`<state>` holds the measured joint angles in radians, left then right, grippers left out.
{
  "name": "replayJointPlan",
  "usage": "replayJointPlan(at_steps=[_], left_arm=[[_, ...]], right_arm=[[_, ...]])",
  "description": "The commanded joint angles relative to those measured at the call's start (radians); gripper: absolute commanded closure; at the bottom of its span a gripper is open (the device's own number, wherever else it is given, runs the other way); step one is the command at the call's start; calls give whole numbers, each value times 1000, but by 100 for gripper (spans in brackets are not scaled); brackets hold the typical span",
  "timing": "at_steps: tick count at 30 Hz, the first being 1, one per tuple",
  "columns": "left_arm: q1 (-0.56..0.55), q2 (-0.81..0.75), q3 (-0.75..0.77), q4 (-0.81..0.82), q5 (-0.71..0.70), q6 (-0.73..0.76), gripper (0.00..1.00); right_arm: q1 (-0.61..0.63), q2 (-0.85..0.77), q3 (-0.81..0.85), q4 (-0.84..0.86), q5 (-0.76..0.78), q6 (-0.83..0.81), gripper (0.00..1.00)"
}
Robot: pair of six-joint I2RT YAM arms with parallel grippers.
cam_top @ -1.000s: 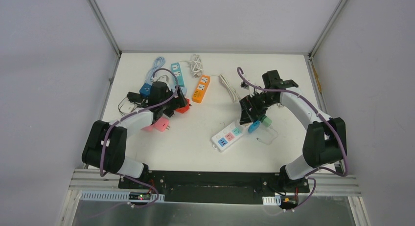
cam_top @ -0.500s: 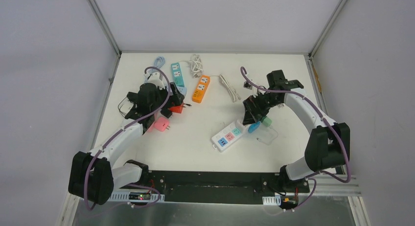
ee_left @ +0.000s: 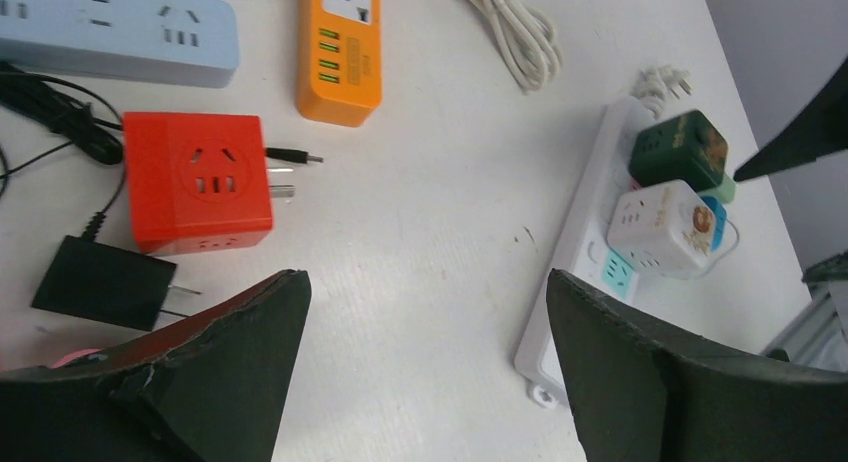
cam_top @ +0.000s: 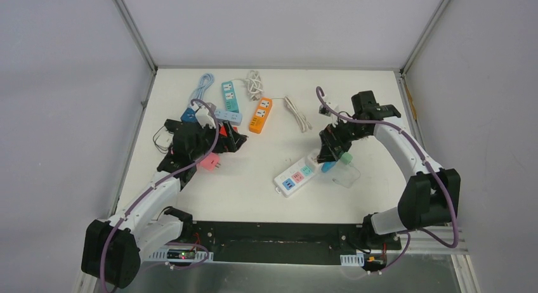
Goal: Pull the plug off the socket
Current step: Remove the plug from the socket.
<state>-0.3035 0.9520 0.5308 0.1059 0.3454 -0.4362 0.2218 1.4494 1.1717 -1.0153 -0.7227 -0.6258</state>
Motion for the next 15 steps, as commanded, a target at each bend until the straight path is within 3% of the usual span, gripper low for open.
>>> replayJointPlan(at_steps=[1, 15], left_arm=[[-49, -23, -28, 104, 80, -22, 9], [-353, -10, -94, 215, -38, 86, 9]], right_arm=[[-16, -67, 12, -13, -56, -58, 0], [-53, -115, 5, -31, -109, -99, 0]])
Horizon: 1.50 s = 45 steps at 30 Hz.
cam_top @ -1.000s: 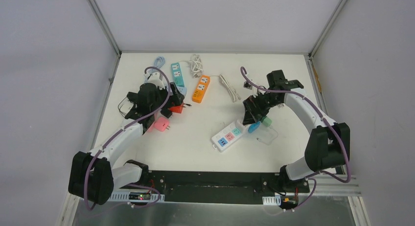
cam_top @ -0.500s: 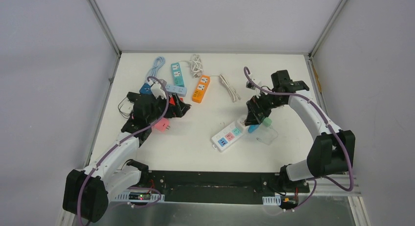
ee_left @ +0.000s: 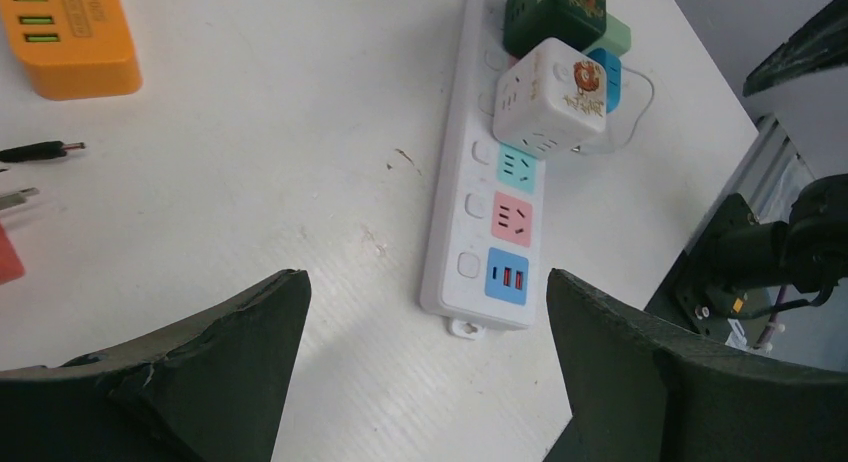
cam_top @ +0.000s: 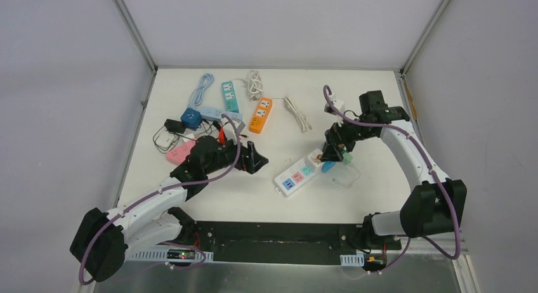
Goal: Pull the plug off the socket
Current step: Remove the plug from the socket.
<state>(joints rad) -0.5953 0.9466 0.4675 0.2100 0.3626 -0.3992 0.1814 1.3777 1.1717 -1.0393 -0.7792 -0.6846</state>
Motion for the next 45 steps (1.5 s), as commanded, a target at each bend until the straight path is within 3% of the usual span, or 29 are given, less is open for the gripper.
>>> replayJointPlan(at_steps=[1, 11, 18, 20, 25, 29, 45], left_arm=[[-79, 1, -36, 121, -62, 53, 9], [-205, 10, -63, 126, -164, 142, 9], [-230, 5, -88, 154, -185, 188, 8], [-234, 4, -95, 168, -185, 194, 8], [-235, -14, -115, 172, -224, 200, 7], [-234, -58, -146, 192, -258, 183, 1], [-232, -124, -211, 197, -240, 132, 1]], right_arm=[[-13, -46, 4, -8, -56, -44, 0], [-28, -98, -17, -25, -108, -118, 0], [-33, -192, -101, 29, -189, -209, 0], [-34, -228, -144, 29, -258, -281, 0], [-34, -327, -269, -116, -390, -677, 0], [-34, -342, -260, -171, -330, -770, 0], [-65, -296, -226, -187, -62, -969, 3]])
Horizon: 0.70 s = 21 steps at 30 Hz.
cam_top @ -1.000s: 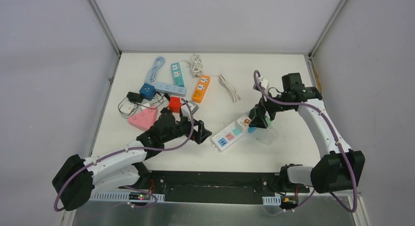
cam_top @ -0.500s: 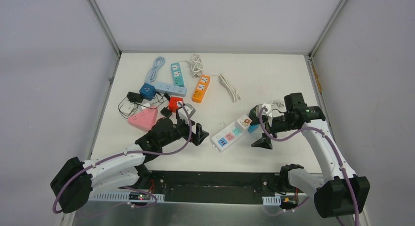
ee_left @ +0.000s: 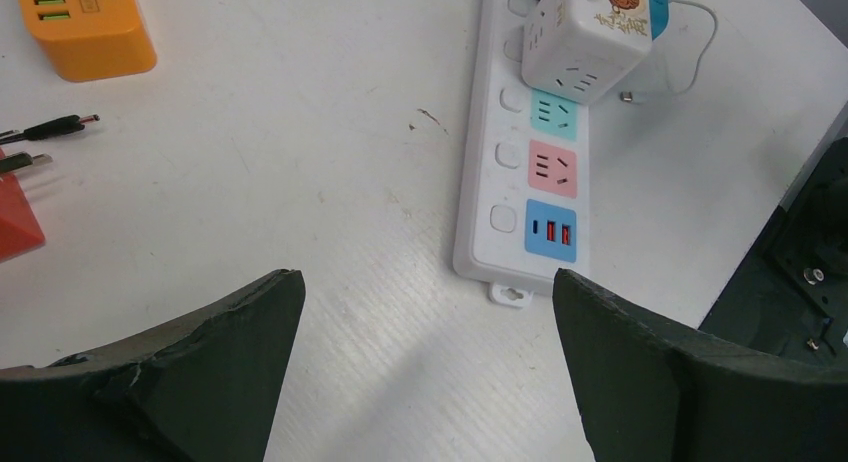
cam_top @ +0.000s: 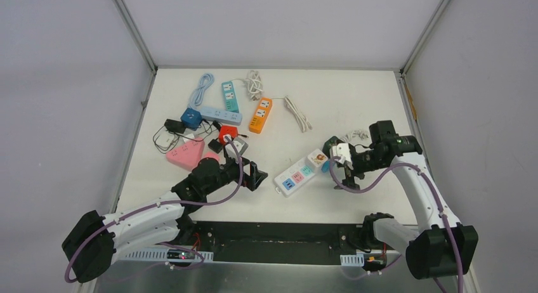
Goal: Pull the plug off the socket
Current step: Remove the plug from the socket.
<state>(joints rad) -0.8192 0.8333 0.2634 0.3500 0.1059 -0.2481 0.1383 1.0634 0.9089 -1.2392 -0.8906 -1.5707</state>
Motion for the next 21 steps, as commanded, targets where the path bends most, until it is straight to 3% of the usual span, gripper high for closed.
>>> replayJointPlan(at_steps=[1, 13, 21], left_arm=[[-9, -10, -7, 56, 20, -20, 1], [-9, 11, -13, 87, 38, -29, 1], [-9, 16, -20, 97, 42, -34, 1]], right_arm=[[-22, 23, 34, 22, 63, -82, 4], [-17, 219, 86, 91, 105, -213, 7], [3, 306, 85, 168, 144, -159, 9]])
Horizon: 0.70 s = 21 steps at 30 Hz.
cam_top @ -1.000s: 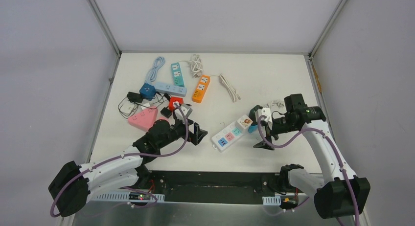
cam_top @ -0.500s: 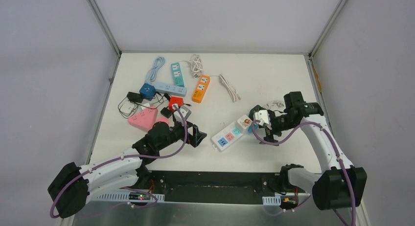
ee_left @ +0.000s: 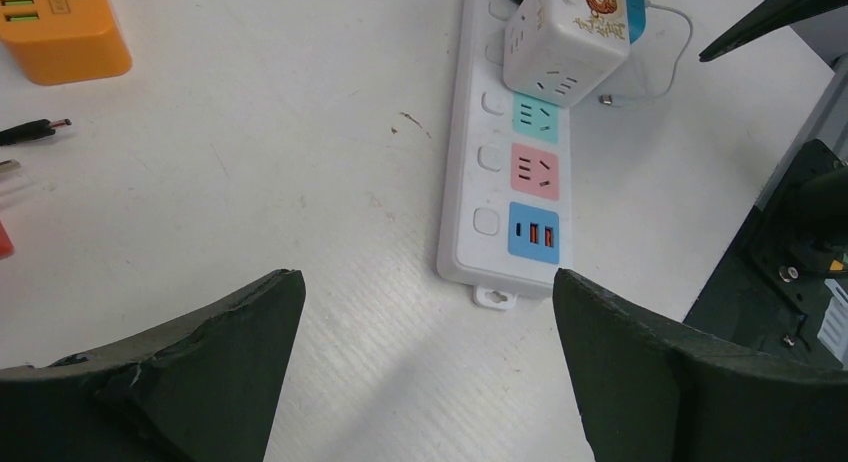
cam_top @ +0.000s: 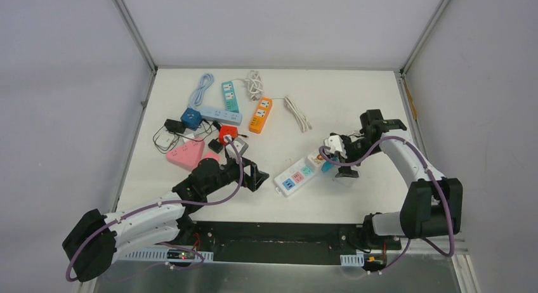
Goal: Pull the plug off the socket
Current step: Remove the plug from the socket.
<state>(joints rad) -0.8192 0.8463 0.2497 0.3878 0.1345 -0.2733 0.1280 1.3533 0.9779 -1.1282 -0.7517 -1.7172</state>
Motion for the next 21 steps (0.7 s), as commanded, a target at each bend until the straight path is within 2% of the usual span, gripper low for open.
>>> replayJointPlan(at_steps=[1, 8, 21], left_arm=[[-9, 8, -6, 64, 14, -9, 1], [-9, 45, -4, 104, 42, -26, 2], [-9, 46, -11, 115, 48, -32, 2]], right_arm=[[19, 19, 6, 72, 10, -3, 9], [34, 32, -39, 128, 69, 20, 9], [40, -35, -97, 82, 101, -15, 14]])
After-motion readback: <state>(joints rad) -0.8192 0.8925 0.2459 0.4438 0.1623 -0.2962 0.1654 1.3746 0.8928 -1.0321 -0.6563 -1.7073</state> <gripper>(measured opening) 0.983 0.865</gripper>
